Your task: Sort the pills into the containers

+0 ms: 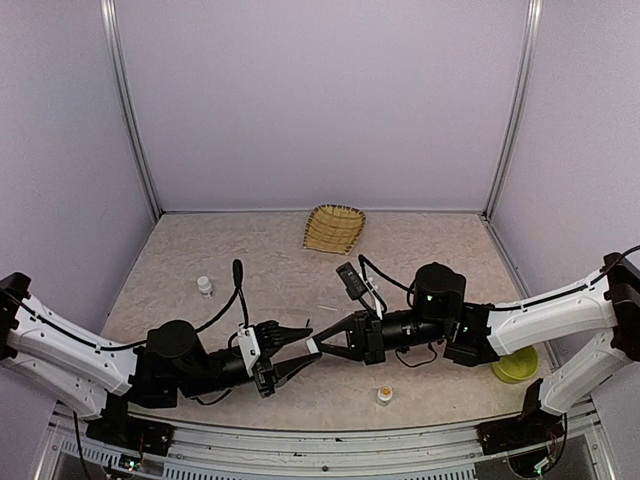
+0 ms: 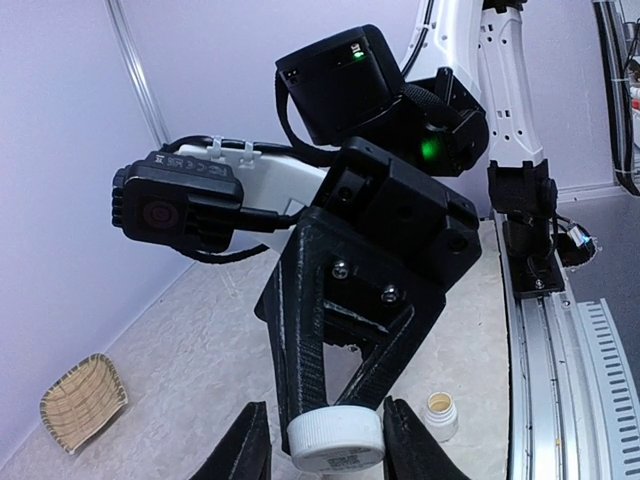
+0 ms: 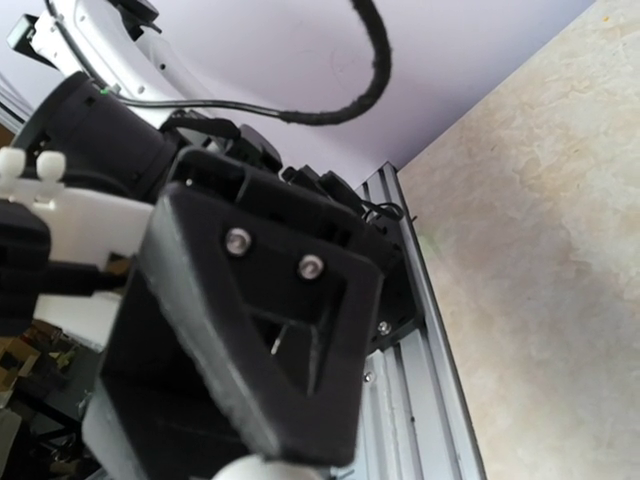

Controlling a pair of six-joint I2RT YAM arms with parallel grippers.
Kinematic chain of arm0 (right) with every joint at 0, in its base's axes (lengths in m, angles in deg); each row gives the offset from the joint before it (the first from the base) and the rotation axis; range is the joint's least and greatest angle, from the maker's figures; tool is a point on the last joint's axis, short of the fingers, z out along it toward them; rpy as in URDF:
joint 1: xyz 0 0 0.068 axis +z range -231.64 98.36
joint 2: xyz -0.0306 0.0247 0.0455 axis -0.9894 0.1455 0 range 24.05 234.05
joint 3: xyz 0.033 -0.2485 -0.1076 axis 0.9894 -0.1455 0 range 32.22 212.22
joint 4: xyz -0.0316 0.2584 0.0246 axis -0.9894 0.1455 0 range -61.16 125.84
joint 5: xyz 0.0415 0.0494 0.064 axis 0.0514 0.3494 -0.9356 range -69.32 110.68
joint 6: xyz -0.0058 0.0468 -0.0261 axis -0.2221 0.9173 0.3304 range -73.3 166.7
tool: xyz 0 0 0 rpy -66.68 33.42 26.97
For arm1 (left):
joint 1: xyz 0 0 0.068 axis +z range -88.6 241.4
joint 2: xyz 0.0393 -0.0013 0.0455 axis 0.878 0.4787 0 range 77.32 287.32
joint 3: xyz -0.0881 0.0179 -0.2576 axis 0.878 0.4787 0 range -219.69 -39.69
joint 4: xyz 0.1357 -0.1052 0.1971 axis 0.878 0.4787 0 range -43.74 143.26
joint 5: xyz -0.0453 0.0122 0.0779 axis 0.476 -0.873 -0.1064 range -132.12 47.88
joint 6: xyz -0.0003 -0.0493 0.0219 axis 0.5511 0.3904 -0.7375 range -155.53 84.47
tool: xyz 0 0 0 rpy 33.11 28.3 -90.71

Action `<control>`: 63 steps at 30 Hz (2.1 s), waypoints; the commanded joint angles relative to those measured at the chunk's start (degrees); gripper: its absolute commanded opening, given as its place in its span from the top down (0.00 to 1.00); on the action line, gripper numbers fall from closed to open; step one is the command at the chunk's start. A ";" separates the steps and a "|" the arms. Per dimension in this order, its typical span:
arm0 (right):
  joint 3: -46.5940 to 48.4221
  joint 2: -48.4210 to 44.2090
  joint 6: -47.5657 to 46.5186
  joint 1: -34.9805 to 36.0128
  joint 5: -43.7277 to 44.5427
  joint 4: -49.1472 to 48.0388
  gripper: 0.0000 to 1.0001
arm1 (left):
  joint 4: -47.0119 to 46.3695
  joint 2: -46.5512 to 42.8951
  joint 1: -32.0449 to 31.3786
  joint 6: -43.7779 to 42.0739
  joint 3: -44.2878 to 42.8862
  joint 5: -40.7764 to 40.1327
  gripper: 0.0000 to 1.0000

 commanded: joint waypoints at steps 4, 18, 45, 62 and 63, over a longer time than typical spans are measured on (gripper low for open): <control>-0.54 -1.91 -1.45 0.01 0.31 1.08 1.00 | -0.05 -1.06 -0.19 0.35 -0.62 0.18 0.62; -0.69 -1.58 -1.17 -0.21 -0.26 0.80 1.00 | -0.09 -1.82 -0.21 0.59 0.06 -0.35 0.68; -1.72 -1.50 -1.13 -0.63 0.01 0.10 1.00 | -0.28 -1.21 -0.14 1.00 0.47 -0.85 0.64; -1.60 -1.25 -0.85 -0.82 -0.56 -0.24 1.00 | 0.02 -0.92 -0.14 1.28 0.48 -0.49 0.80; -1.61 -1.18 -0.92 -0.76 -0.56 -0.20 1.00 | 0.00 -0.85 -0.15 1.30 0.46 -0.56 0.80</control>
